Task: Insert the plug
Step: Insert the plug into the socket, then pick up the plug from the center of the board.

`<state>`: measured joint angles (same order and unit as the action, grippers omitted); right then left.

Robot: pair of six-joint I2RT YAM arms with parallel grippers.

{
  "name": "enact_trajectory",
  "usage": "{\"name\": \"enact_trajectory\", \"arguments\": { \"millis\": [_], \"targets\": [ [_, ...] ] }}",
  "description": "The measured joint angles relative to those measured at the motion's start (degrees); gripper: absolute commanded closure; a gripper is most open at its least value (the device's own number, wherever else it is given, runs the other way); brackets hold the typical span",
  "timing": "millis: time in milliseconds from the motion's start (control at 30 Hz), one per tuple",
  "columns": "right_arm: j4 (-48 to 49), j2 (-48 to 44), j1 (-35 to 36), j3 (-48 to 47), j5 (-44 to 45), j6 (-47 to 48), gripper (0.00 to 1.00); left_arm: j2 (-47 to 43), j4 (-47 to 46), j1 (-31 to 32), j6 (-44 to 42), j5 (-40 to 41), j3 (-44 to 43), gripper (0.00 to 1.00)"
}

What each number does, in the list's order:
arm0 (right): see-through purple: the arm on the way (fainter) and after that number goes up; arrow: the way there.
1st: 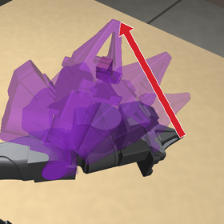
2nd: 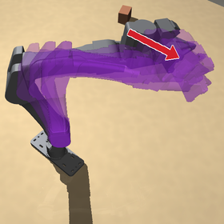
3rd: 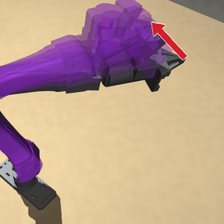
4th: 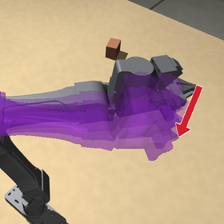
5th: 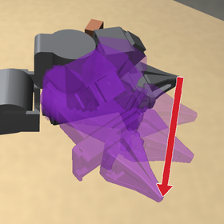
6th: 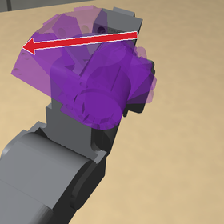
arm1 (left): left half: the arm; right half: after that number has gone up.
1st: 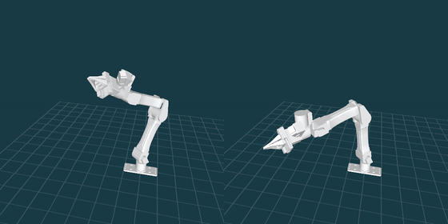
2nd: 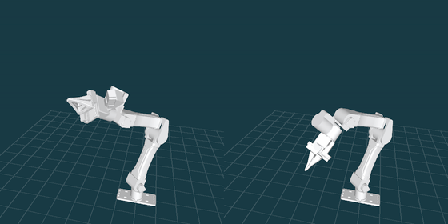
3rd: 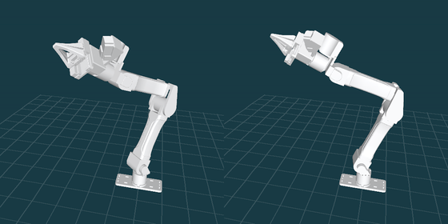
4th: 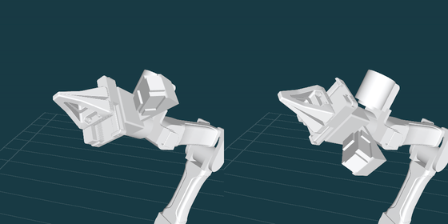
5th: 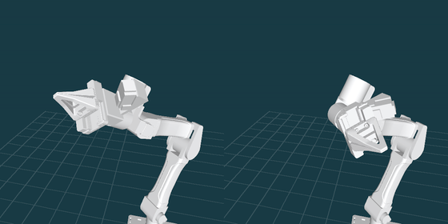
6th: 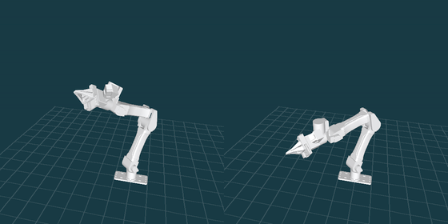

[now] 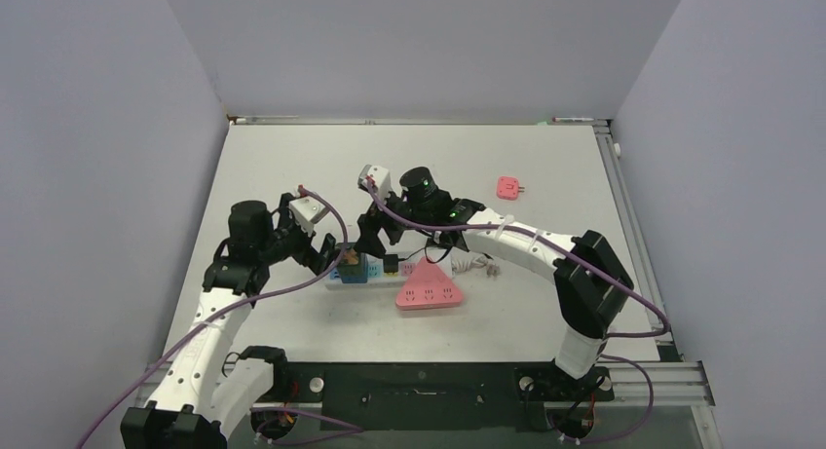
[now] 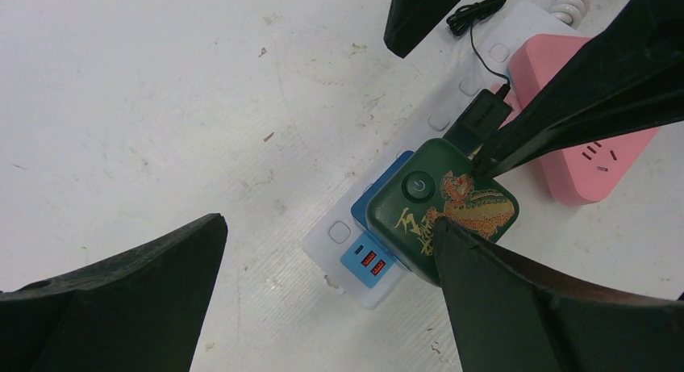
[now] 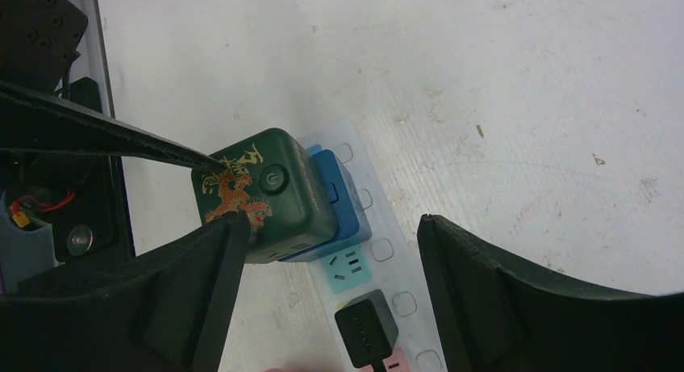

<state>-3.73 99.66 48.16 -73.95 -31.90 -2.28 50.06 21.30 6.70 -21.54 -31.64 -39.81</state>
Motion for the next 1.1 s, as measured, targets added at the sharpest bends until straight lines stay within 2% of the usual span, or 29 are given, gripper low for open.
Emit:
{"name": "enact_trajectory", "arguments": {
  "millis": [333, 467, 533, 667, 733, 1100],
  "targets": [
    [1.92, 1.51, 0.0, -0.35, 0.0, -0.44, 0.29, 0.24, -0.66, -0.02, -1.44, -0.13, 1.77, 0.0],
    [2.03, 1.51, 0.0, -0.22, 0.02, -0.44, 0.29, 0.37, -0.81, 0.0, -2.43, -0.2, 1.77, 0.0],
    [2.01, 1.51, 0.0, -0.2, 0.02, -0.39, 0.22, 0.46, -0.83, 0.0, -2.93, -0.39, 1.77, 0.0],
    [2.12, 1.51, -0.02, -0.07, 0.66, -0.57, 0.01, 0.74, -0.92, 0.02, -2.93, -0.46, 1.55, 0.02],
    [2.14, 1.51, -0.15, -0.07, 1.22, -1.05, 0.1, 0.87, 0.04, 0.02, -3.08, -0.26, 0.98, 0.04],
    [3.19, -1.6, -4.13, -2.14, 5.14, -3.65, 0.1, 1.14, 10.4, -0.63, -4.35, 0.52, -7.8, 0.04]
  ]
}}
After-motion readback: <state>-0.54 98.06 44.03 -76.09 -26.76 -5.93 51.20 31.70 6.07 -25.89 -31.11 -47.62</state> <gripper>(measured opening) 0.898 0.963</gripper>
